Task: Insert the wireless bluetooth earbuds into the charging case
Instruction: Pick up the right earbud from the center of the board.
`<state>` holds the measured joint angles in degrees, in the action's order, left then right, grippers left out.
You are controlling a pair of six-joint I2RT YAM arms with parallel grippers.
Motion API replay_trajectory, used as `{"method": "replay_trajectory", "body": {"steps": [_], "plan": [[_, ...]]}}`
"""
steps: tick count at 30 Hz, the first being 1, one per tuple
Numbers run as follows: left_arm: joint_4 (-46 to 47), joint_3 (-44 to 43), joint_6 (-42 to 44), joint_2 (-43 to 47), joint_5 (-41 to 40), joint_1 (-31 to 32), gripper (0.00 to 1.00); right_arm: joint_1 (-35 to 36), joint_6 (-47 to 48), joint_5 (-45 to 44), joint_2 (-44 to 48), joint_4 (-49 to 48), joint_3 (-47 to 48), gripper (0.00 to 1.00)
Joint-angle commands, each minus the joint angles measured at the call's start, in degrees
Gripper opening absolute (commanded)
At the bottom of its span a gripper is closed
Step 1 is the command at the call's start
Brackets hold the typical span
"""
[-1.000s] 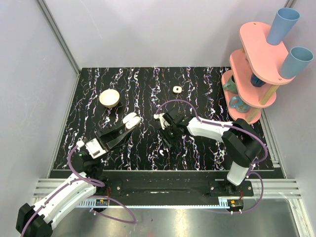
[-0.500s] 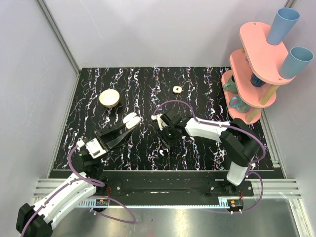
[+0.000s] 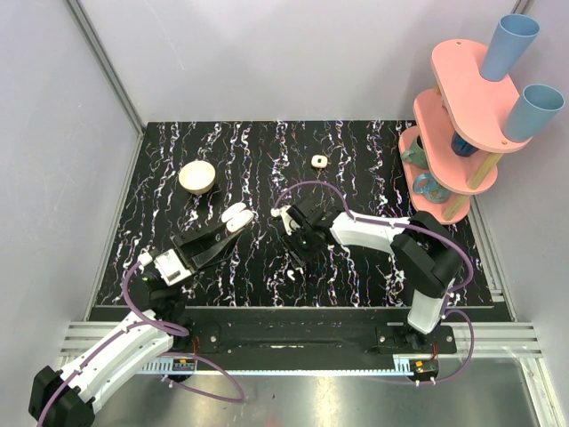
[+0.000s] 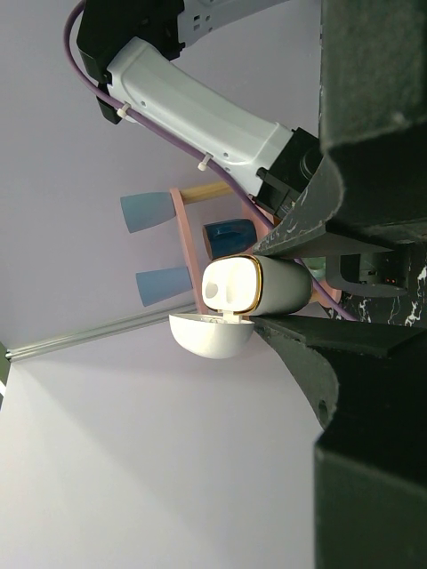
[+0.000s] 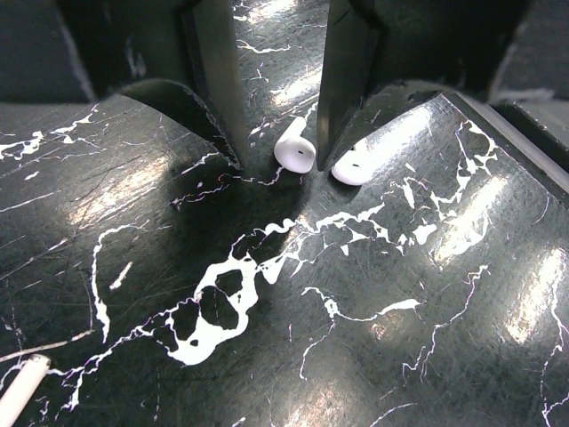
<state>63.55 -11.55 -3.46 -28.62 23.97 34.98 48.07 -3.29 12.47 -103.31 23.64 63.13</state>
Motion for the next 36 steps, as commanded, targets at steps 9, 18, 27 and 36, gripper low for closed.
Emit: {"method": "replay_trajectory", "body": {"steps": [9, 18, 27, 36], "plan": [[3.4, -0.8, 0.1, -0.8, 0.0, 0.2, 0.00, 1.2, 1.8, -2.2, 0.5, 0.8, 1.9, 0.44], [3.6, -0.6, -0.1, -0.6, -0.1, 0.2, 0.00, 1.6, 1.8, -4.1, -0.2, 0.5, 1.6, 0.44], [3.6, -0.6, -0.1, -0.7, -0.4, 0.2, 0.00, 1.9, 1.5, -4.4, -0.2, 0.4, 1.6, 0.42], [3.6, -0.5, -0.1, -0.6, -0.4, 0.2, 0.00, 2.4, 1.0, -4.6, 0.2, 0.4, 1.2, 0.43]]}}
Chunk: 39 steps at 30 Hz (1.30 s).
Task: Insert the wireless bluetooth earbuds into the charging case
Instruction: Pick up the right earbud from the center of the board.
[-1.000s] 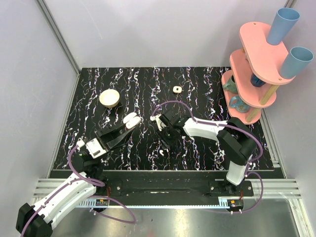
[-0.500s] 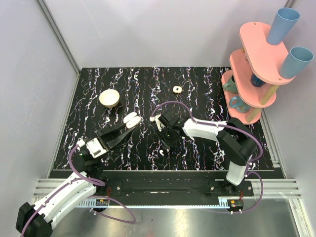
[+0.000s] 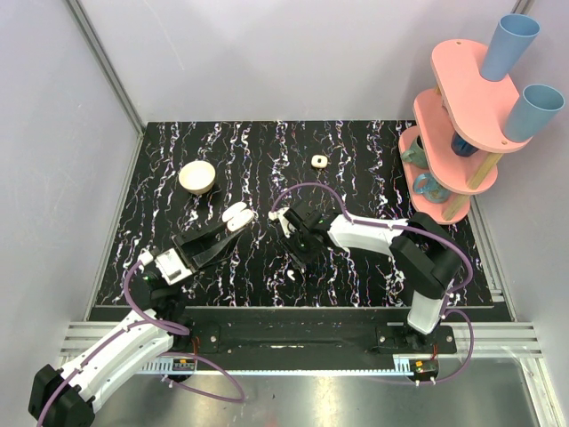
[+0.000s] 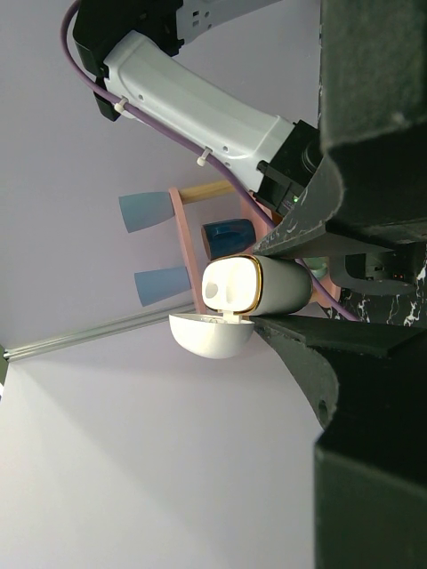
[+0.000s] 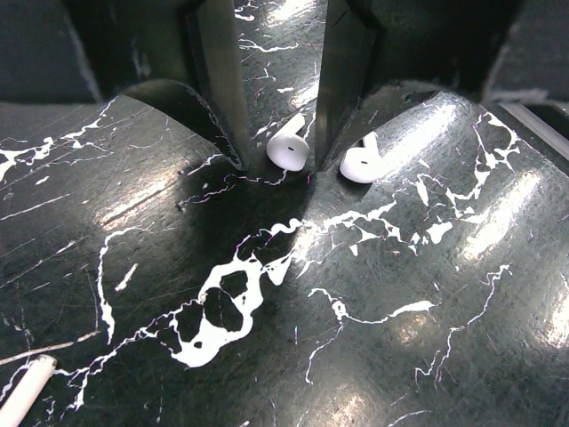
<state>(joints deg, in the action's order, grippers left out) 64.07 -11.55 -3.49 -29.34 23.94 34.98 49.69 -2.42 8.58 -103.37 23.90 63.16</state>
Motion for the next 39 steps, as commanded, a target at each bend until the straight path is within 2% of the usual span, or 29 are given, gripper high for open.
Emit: {"method": "replay_trajectory", "body": {"steps": [1, 39], "plan": [[3.1, -0.5, 0.0, 0.1, -0.4, 0.2, 0.00, 0.8, 0.0, -0.9, 0.3, 0.1, 1.1, 0.43], [3.5, -0.5, -0.3, -0.3, -0.4, 0.2, 0.00, 1.8, 1.3, -3.2, 0.1, 2.3, 0.9, 0.41]]}}
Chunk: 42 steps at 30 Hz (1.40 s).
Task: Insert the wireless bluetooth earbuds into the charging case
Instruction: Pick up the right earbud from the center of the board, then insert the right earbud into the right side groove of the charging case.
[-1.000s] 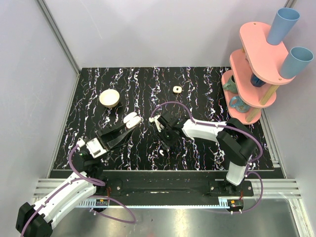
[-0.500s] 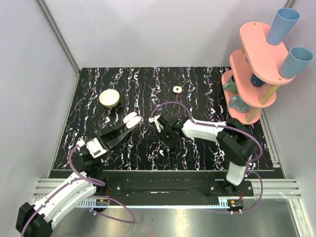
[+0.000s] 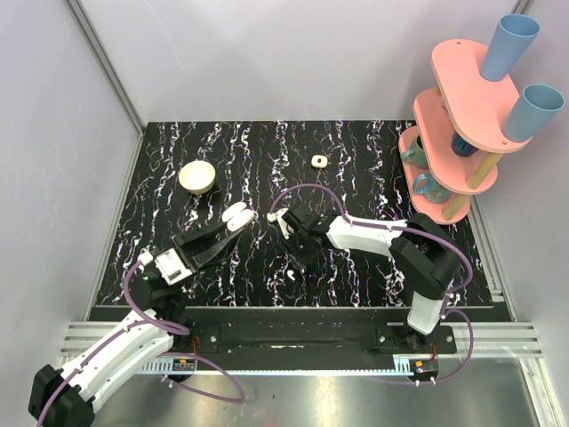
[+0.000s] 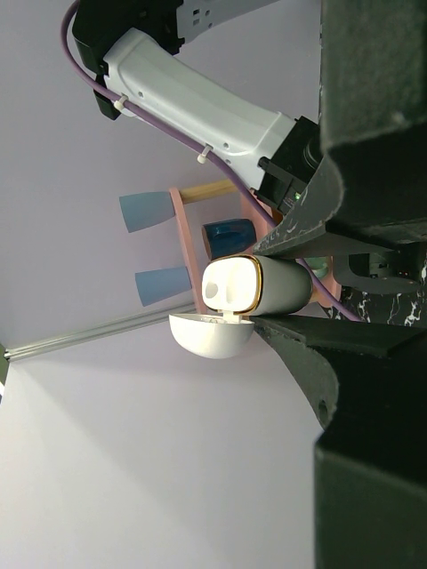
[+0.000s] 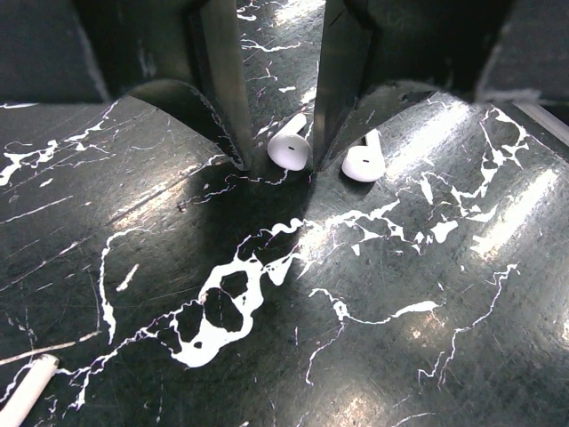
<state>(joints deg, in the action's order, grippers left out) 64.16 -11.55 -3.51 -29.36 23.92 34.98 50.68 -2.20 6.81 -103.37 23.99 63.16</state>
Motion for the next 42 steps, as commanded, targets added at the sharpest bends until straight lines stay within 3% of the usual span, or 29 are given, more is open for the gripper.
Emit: {"method": "replay_trajectory", "body": {"steps": [1, 5, 7, 15, 26, 33, 42], "plan": [[3.4, -0.5, -0.3, -0.3, -0.3, 0.2, 0.00, 0.8, 1.1, -1.8, 0.1, 2.2, 0.9, 0.41], [3.7, -0.6, -0.4, -0.5, -0.3, 0.2, 0.00, 0.8, 0.7, -2.3, 0.0, 2.2, 1.1, 0.38], [3.7, -0.6, -0.4, -0.5, -0.2, 0.2, 0.00, 0.9, 0.5, -2.4, 0.1, 2.1, 1.1, 0.29], [3.7, -0.6, -0.4, -0.6, -0.3, 0.2, 0.00, 0.8, -0.9, -5.6, 1.8, 0.2, 0.6, 0.26], [1.1, -1.3, 0.1, 0.3, -1.9, 0.2, 0.00, 0.8, -3.9, -17.1, 19.1, -10.0, -4.4, 0.24], [-0.7, -2.0, -0.3, -0.2, -4.1, 0.2, 0.00, 1.4, -0.4, -25.0, 34.3, -19.1, -7.6, 0.23], [-4.5, -3.6, -0.7, -1.6, -3.7, 0.2, 0.00, 4.2, 8.5, -24.9, 39.5, -28.7, -3.3, 0.22]]}}
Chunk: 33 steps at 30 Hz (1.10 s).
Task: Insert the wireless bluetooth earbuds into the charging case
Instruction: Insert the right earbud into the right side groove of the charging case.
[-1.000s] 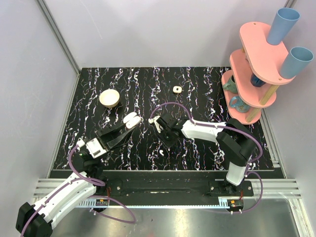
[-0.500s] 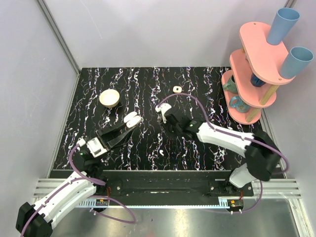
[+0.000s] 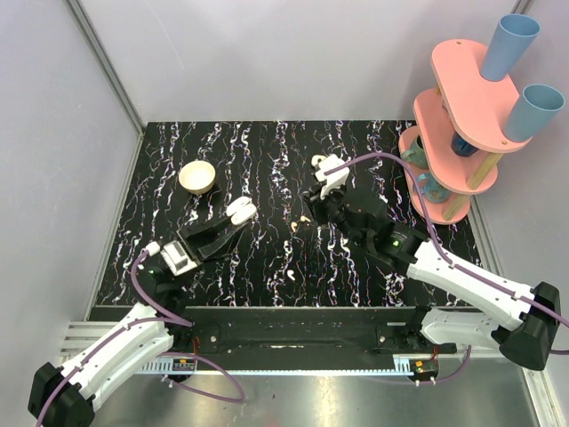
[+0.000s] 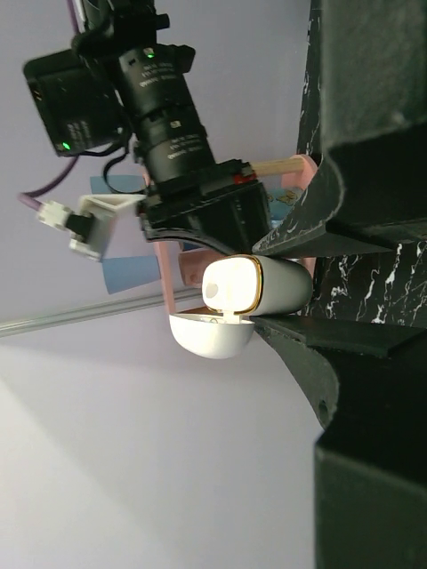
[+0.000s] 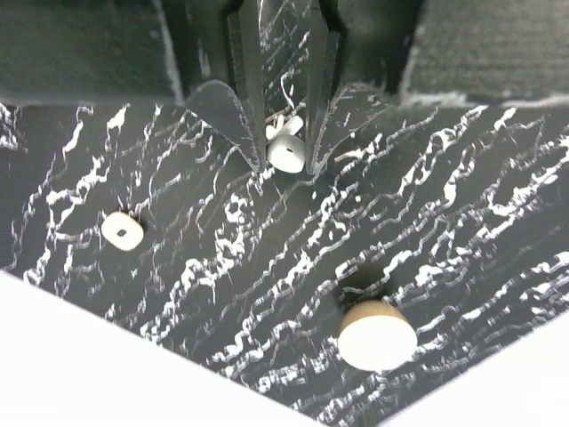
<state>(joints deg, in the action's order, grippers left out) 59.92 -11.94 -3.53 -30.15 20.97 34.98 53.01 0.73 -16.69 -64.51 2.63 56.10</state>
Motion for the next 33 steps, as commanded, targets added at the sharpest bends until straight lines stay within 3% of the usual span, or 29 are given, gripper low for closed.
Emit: {"method": "replay_trajectory", "body": {"steps": [1, 15, 24, 33], "plan": [[-1.5, -3.4, -0.7, -1.1, -0.7, 0.2, 0.00, 3.0, 6.5, -1.0, 0.6, -8.0, 4.1, 0.22], [-15.4, -8.4, -0.3, -1.9, -2.8, 0.3, 0.00, 11.2, 21.9, -1.7, -2.1, -12.4, 13.0, 0.21], [-18.4, -9.7, -0.1, -2.8, -3.4, 1.0, 0.00, 13.5, 23.0, 2.6, -4.9, -8.7, 16.9, 0.19], [-19.9, -10.2, -0.7, -2.5, -6.6, 1.1, 0.00, 15.3, 23.7, 2.5, -5.9, -10.9, 15.6, 0.19]]}}
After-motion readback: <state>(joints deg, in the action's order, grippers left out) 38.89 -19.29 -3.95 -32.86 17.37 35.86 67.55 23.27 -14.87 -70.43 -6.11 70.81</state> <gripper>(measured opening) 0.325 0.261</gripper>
